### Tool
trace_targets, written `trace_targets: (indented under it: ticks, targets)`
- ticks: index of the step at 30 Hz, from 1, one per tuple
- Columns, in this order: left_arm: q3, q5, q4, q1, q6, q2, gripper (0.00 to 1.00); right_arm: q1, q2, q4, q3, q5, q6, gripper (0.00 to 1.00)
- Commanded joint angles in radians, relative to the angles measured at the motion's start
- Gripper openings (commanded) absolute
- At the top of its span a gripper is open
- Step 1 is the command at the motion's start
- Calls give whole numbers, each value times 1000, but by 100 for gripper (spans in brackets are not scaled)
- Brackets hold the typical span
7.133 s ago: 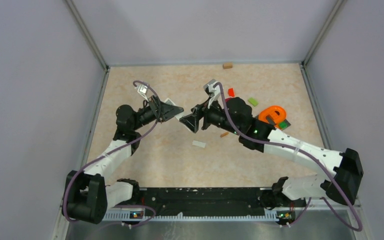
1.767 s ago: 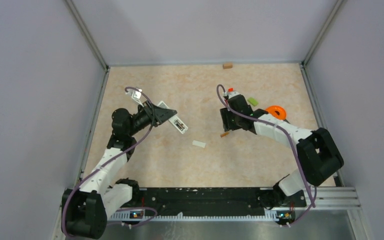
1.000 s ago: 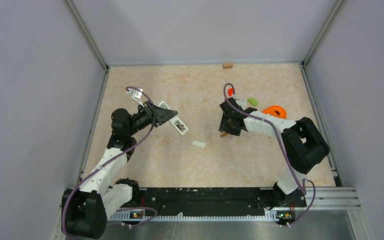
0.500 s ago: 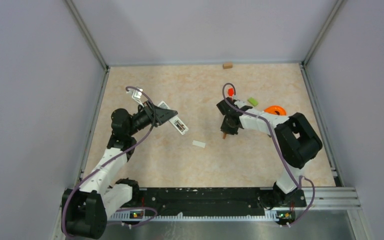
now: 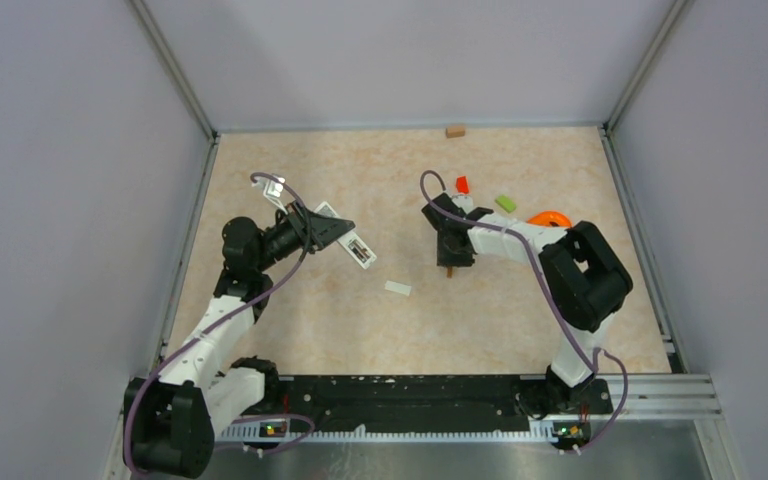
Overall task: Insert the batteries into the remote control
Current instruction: Pick up the battery from the center of the board.
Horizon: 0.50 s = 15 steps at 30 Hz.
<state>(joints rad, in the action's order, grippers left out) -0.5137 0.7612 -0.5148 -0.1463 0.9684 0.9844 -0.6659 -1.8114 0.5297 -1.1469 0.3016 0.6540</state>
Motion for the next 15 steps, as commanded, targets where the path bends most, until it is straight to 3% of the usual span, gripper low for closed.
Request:
trace_targets:
  ticks: [1,7,15]
  targets:
    - [-17,-11,-28,3,-21,-26,0,-27,-26,108,-47,14,-42,35]
    - [-17,-15,-16,4,-25,-29,0,-40,-29,118,-29,8,-23,30]
    - [-17,-13,-9,4,-25,-30,0,-39,-50,97,-28,-10,-7,11]
